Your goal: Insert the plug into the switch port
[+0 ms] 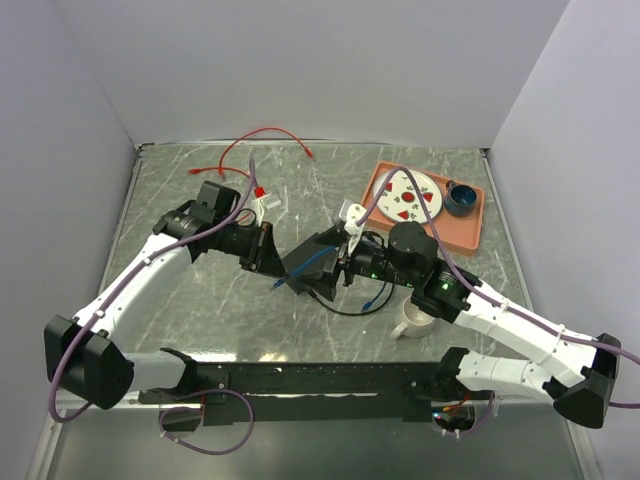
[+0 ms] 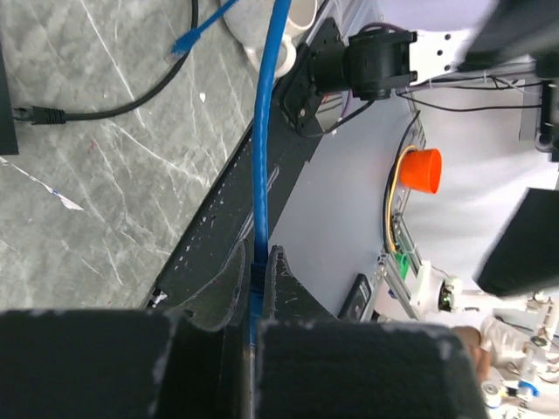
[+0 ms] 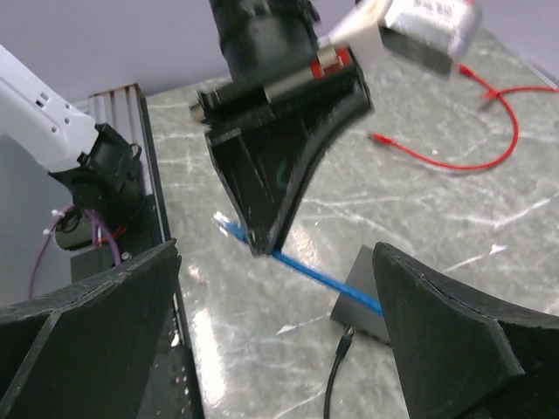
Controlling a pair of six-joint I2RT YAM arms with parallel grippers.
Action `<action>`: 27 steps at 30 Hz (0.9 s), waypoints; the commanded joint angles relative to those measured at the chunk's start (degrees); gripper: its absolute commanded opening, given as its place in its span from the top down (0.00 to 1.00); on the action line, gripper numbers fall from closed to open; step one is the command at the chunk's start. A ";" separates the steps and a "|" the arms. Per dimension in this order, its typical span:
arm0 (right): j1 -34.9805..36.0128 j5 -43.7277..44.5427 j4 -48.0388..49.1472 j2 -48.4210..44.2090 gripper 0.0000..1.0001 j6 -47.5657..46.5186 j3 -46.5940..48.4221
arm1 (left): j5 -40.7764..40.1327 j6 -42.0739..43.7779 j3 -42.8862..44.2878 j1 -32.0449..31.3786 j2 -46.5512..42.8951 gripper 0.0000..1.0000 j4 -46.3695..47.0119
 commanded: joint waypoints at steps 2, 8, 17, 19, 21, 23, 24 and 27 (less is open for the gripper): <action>0.93 -1.21 6.39 0.42 0.01 -2.69 -1.44 | 1.41 1.28 2.61 -2.02 1.31 0.99 -0.34; 1.72 -6.12 8.41 3.94 0.01 -4.10 -3.99 | 1.14 0.05 3.23 -2.99 2.10 0.99 0.98; 2.25 -10.34 10.26 7.37 0.01 -4.46 -5.04 | 0.61 0.05 4.99 -4.84 2.28 0.99 -0.16; 2.34 -11.13 9.48 7.81 0.03 -4.63 -4.69 | 0.79 -0.30 5.17 -4.84 2.11 0.99 -0.08; 2.34 -11.40 8.60 8.50 0.07 -4.81 -4.25 | 1.40 -0.74 5.08 -4.84 1.76 0.99 0.80; 2.25 -10.70 6.32 9.21 0.17 -4.72 -3.12 | 2.19 -2.06 4.99 -4.84 1.58 0.99 2.81; 2.25 -10.35 5.18 9.91 0.21 -4.63 -2.76 | 2.63 -3.19 4.73 -4.84 1.23 0.99 3.61; 2.25 -10.35 3.76 10.27 0.33 -4.54 -2.32 | 4.12 -5.22 4.46 -4.84 0.79 0.99 6.33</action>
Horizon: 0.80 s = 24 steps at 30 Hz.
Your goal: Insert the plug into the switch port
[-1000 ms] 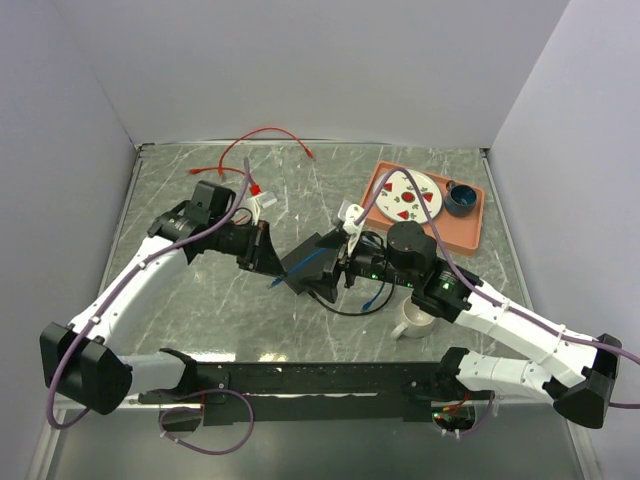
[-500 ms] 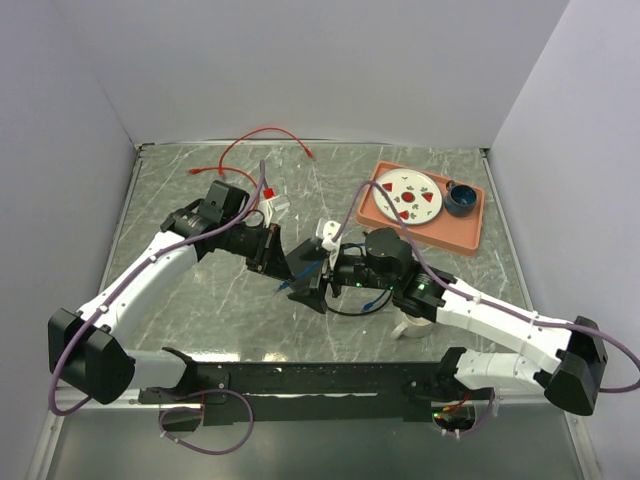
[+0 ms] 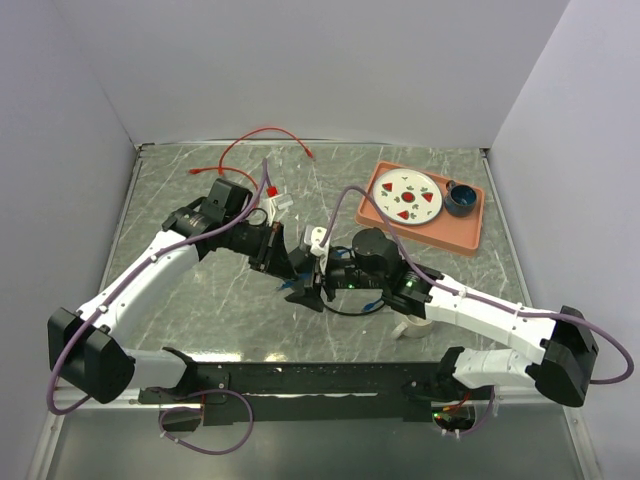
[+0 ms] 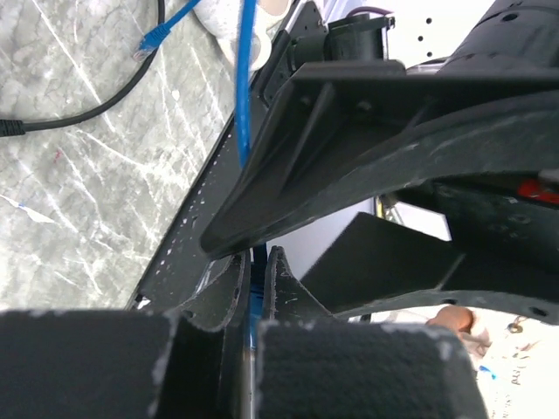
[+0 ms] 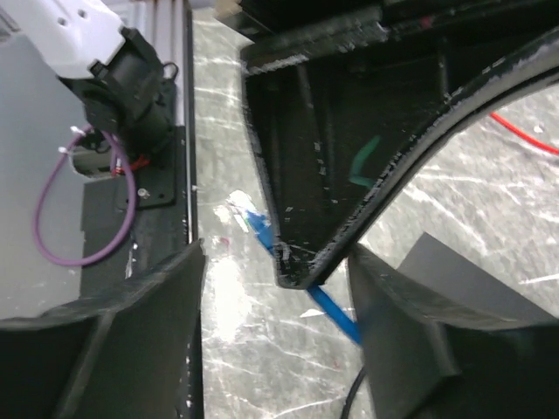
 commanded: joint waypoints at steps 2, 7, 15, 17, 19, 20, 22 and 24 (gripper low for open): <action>0.50 -0.25 -1.88 0.19 0.39 0.13 1.88 | 4.33 -3.96 1.75 -0.18 -1.73 0.99 6.71; 0.41 1.25 -3.02 -0.42 1.00 -0.48 1.70 | 4.85 -4.40 2.89 -0.09 -1.64 0.99 7.06; 0.50 1.42 -7.15 -0.25 1.00 -1.01 2.84 | 1.17 -6.78 5.87 -0.01 -1.90 0.78 9.97; 0.33 2.13 -7.15 -1.04 1.00 -0.48 2.49 | -1.99 -6.25 7.37 0.08 -2.08 0.58 9.62; -0.28 1.78 -7.15 -1.74 1.00 -0.04 2.05 | -8.11 -5.55 9.04 0.26 -3.04 0.48 9.88; -0.64 1.25 -6.98 -2.53 1.00 0.83 1.79 | -10.59 -5.46 9.57 0.26 -3.65 0.39 10.49; -3.00 -1.46 -5.84 -3.50 1.00 1.97 0.74 | -15.94 -4.58 9.31 0.35 -6.11 0.32 11.63; -5.20 -7.61 -4.52 -4.99 1.00 3.99 -0.66 | -18.69 -4.23 7.39 0.35 -9.44 0.24 14.69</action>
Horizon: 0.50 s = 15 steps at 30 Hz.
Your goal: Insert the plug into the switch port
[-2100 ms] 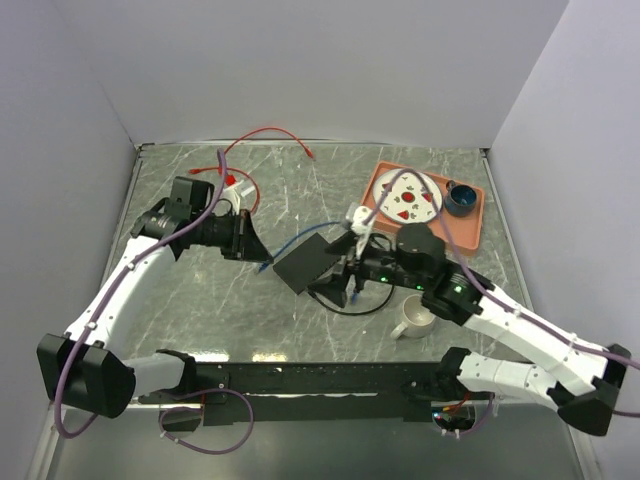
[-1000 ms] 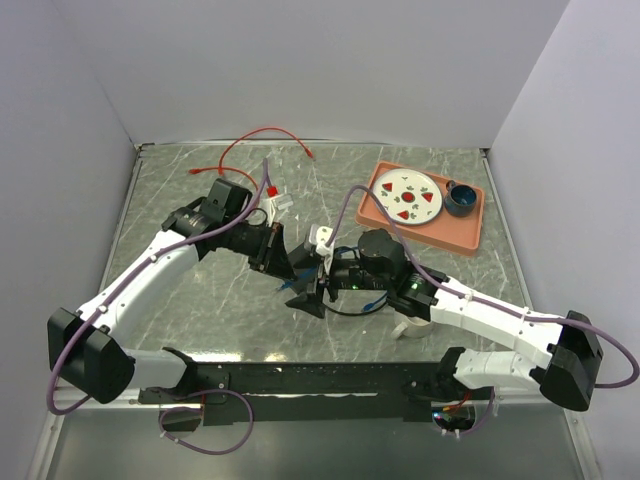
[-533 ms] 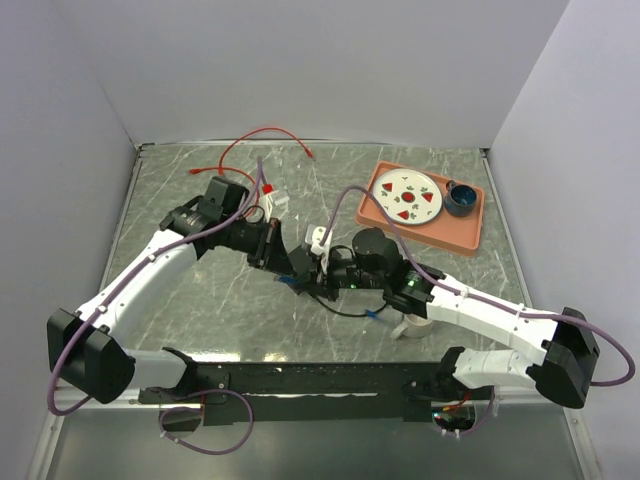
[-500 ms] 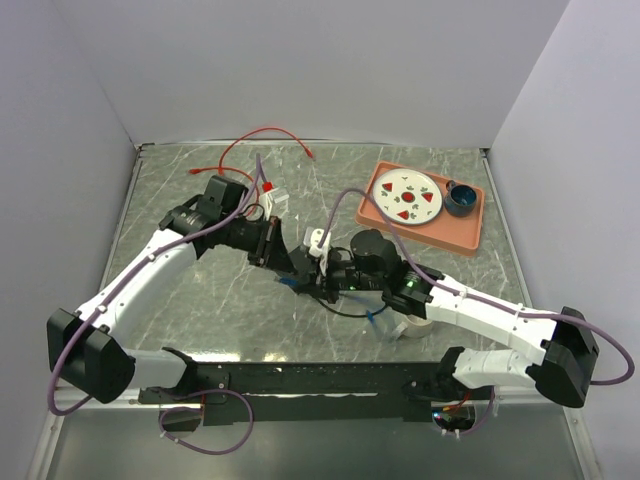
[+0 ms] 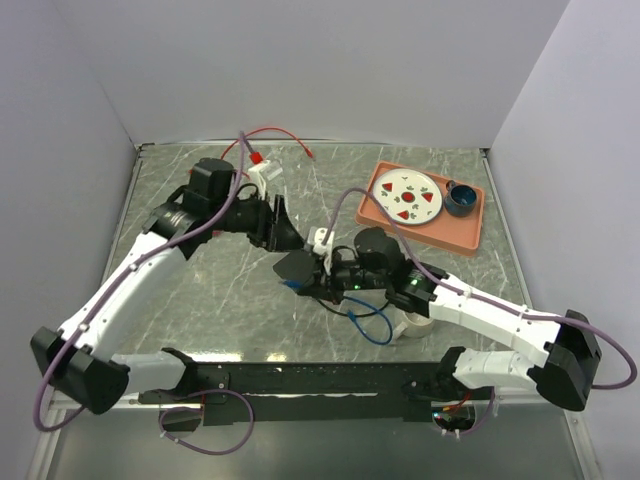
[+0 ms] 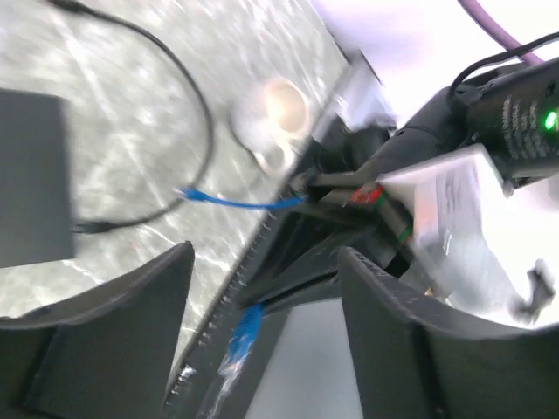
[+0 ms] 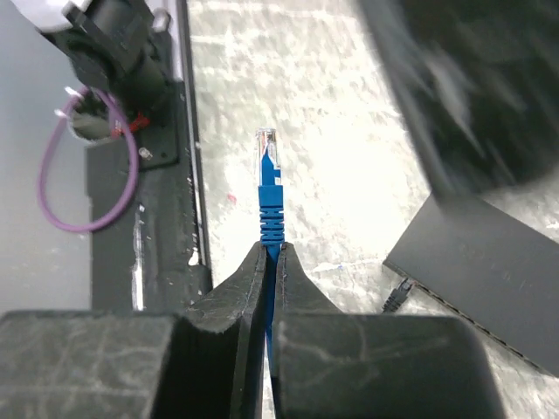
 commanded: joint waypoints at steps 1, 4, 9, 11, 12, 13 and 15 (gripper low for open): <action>-6.31 -10.04 5.09 -4.95 1.00 4.28 -1.17 | -9.96 1.41 -0.29 0.28 -7.88 0.21 7.08; -10.54 -20.32 8.00 -7.41 1.00 7.27 -3.28 | -8.13 1.59 -4.33 0.28 -12.63 0.12 13.23; -13.89 -34.55 13.36 -10.14 1.00 10.96 -4.08 | 0.03 -0.77 -9.69 0.28 -18.87 0.04 22.81; -14.86 -38.52 15.91 -9.79 1.00 14.20 -4.08 | 1.89 -1.48 -10.49 0.28 -19.58 0.06 25.37; -15.04 -41.59 18.27 -9.44 1.00 15.44 -3.82 | 3.64 -1.84 -10.23 0.19 -19.58 0.07 25.64; -15.13 -43.36 19.08 -9.00 1.00 16.41 -3.47 | 4.62 -1.93 -10.06 0.11 -19.50 0.08 25.55; -15.65 -46.00 24.15 -7.51 1.00 20.53 -3.38 | 6.38 -2.10 -9.27 -0.51 -18.80 0.13 25.03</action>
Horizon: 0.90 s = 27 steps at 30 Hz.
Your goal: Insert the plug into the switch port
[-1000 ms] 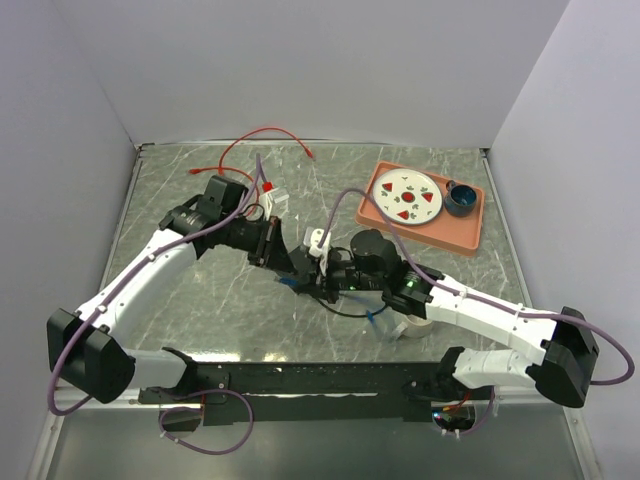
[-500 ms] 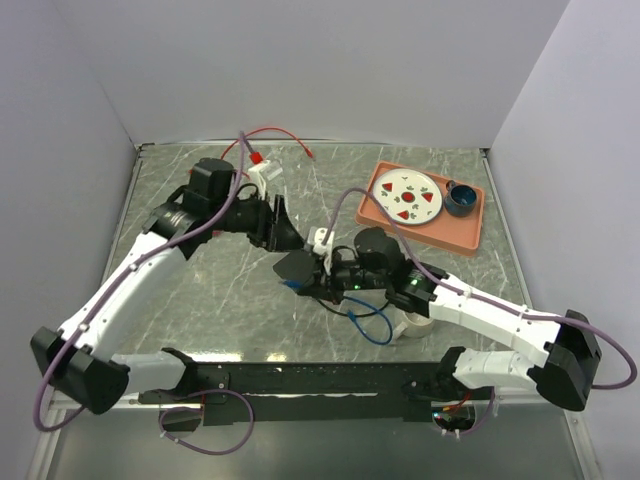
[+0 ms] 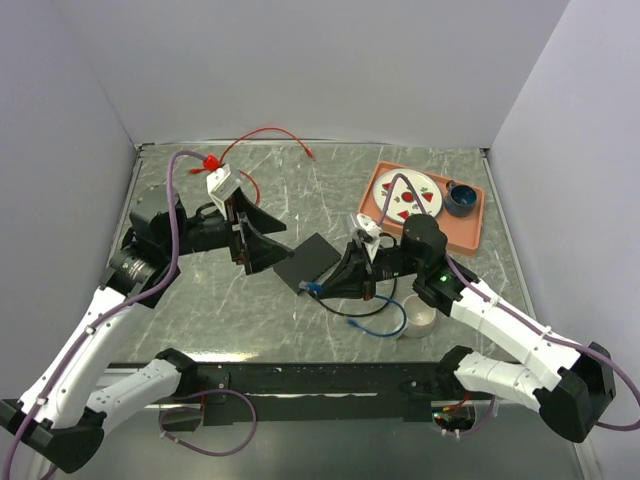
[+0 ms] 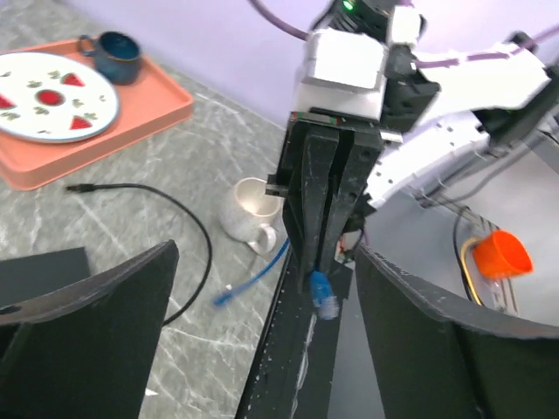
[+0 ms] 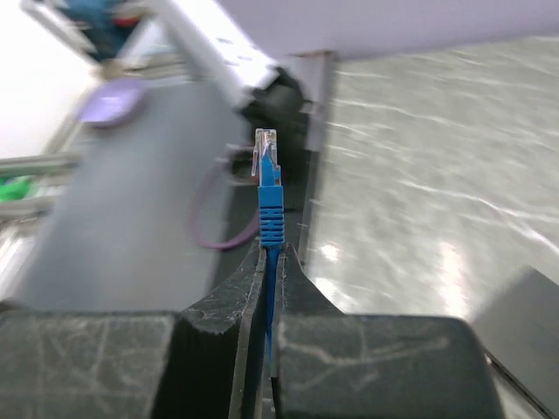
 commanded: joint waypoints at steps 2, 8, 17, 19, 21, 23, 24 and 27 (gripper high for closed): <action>-1.62 -14.68 16.86 2.53 1.00 14.05 0.43 | 8.53 -0.60 1.68 -1.50 1.30 0.17 3.08; -2.94 -14.43 24.28 5.08 1.00 20.16 -0.37 | 6.79 0.64 3.10 -5.45 2.00 0.26 0.70; -3.65 -7.92 11.18 5.17 1.00 12.86 2.36 | 0.82 3.45 4.41 -7.74 5.51 0.34 -8.08; -3.73 -7.30 11.35 5.08 1.00 12.95 2.18 | -0.51 3.89 4.68 -8.18 6.65 0.36 -10.28; -3.73 -6.95 11.09 4.91 1.00 12.95 1.83 | -1.21 4.42 4.86 -8.88 7.80 0.38 -10.99; -3.82 -5.99 10.30 4.65 1.00 12.25 1.66 | -1.74 4.77 4.95 -9.49 8.41 0.40 -11.69; -4.00 -5.81 10.12 4.64 1.00 12.24 1.57 | -1.83 4.94 4.95 -9.58 8.59 0.41 -11.87; -4.17 -5.02 9.60 4.47 1.00 11.81 1.39 | -2.27 5.47 4.86 -10.02 8.59 0.43 -12.49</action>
